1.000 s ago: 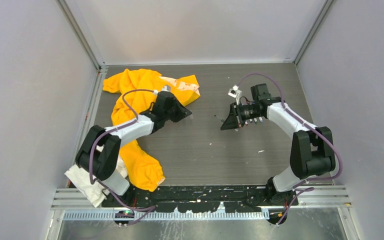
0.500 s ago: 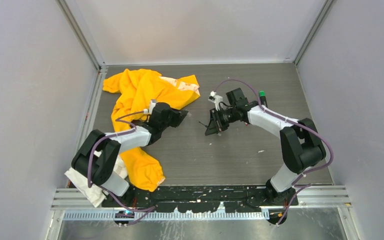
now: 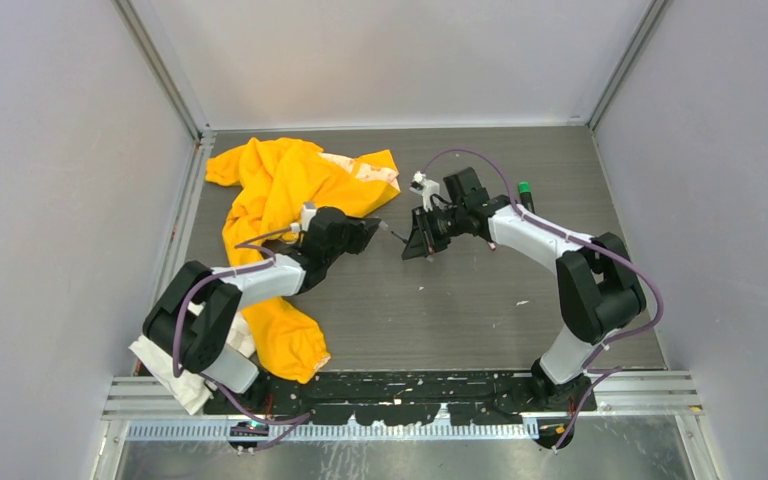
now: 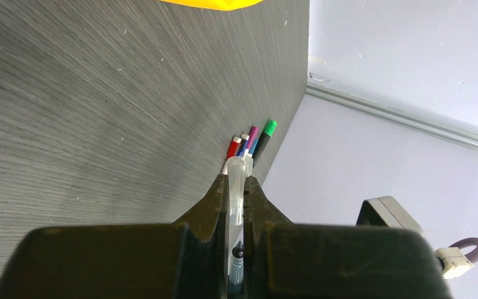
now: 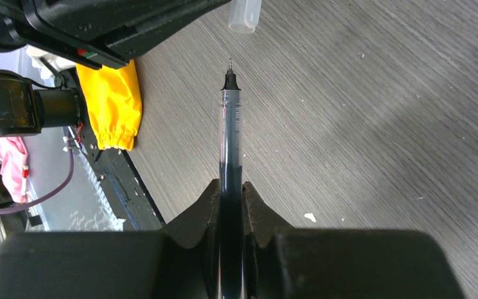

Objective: Insert the pens into the pen caps
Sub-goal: Insert the pen cap onto the pen.

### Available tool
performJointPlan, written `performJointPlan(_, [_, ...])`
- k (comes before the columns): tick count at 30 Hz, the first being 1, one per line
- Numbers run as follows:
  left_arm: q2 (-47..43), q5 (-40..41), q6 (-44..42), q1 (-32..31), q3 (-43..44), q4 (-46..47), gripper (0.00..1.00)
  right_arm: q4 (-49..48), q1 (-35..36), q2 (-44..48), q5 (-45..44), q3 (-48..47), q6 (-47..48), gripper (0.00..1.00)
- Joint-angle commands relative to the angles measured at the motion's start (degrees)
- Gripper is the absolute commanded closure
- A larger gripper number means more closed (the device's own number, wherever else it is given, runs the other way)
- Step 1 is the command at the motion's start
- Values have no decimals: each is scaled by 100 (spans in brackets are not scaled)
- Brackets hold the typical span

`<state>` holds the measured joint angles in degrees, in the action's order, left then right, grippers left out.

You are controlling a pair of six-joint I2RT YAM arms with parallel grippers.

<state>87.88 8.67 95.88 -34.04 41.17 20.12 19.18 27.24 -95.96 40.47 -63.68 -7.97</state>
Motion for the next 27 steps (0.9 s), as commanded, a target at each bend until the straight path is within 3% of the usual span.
performJointPlan(1, [-117, 170, 128, -63, 40, 240, 99, -210, 16, -44, -62, -225, -132, 99])
performJointPlan(27, [-54, 163, 219, -156, -39, 300, 99, -335, 19, -124, -86, -274, -324, 99])
